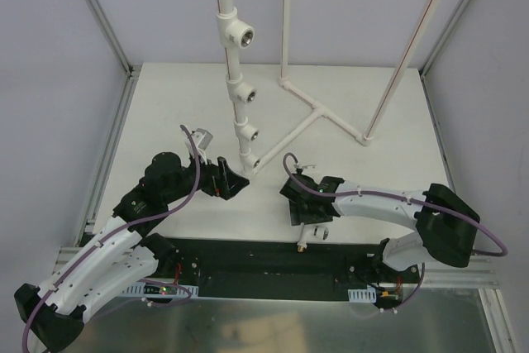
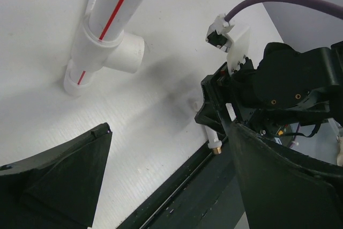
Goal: Install the water faucets
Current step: Pick up the water faucet from the center of the board.
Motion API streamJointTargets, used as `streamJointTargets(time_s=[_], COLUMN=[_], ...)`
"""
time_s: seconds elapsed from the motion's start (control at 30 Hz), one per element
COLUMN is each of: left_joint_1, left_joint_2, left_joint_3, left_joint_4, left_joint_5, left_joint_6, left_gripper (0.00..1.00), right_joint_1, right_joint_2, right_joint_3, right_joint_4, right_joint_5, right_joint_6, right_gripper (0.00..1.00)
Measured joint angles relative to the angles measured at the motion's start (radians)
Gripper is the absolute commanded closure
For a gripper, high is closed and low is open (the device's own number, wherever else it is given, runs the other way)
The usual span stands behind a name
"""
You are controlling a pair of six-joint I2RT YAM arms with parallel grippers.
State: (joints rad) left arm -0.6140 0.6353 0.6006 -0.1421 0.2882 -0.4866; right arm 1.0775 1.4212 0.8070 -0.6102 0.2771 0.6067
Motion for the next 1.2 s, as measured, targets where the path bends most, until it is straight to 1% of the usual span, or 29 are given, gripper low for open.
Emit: streamJointTargets(time_s=[0.1,0.17,0.23,0.37,0.47,0.6,0.7,0.73,0.83,1.0,1.2], left_joint_1=[0.000,0.000,0.000,0.000,0.000,0.000,0.000,0.000,0.000,0.000,-0.030], left_joint_2=[-0.001,-0.002,-0.003,-0.005,-0.007,-0.007,-0.008,-0.009,-0.019,-0.035,-0.002], left_joint_3=[0.000,0.000,-0.002,-0.004,-0.004,-0.004,-0.004,-0.004,-0.016,-0.060,-0.078], left_joint_4=[0.000,0.000,-0.001,-0.002,-0.003,-0.003,0.003,0.011,0.068,0.187,0.268], left_joint_5=[0.000,0.000,0.000,0.000,0.004,0.027,0.056,0.071,0.110,0.164,0.184], left_joint_6=[-0.002,-0.003,-0.004,-0.009,-0.021,-0.034,-0.055,-0.066,-0.108,-0.188,-0.250], left_gripper=[0.07,0.07,0.08,0.08,0.11,0.17,0.22,0.23,0.25,0.30,0.31], right_joint_1=[0.000,0.000,0.000,-0.002,-0.003,-0.005,-0.006,-0.007,-0.009,-0.010,-0.011], right_joint_2=[0.026,0.047,0.064,0.071,0.057,0.006,-0.086,-0.117,-0.228,-0.357,-0.526], right_joint_3=[-0.001,-0.002,-0.003,-0.002,0.000,-0.008,-0.047,-0.057,-0.087,-0.116,-0.278], right_joint_4=[-0.009,-0.016,-0.025,-0.023,-0.015,0.005,0.048,0.064,0.162,0.332,0.550], right_joint_5=[-0.011,-0.021,-0.026,-0.024,-0.021,-0.024,-0.032,-0.033,-0.036,-0.002,0.074], right_joint_6=[0.000,0.000,-0.003,0.004,0.014,0.040,0.103,0.125,0.212,0.339,0.491], right_gripper=[0.39,0.48,0.62,1.00,1.00,1.00,1.00,1.00,1.00,1.00,1.00])
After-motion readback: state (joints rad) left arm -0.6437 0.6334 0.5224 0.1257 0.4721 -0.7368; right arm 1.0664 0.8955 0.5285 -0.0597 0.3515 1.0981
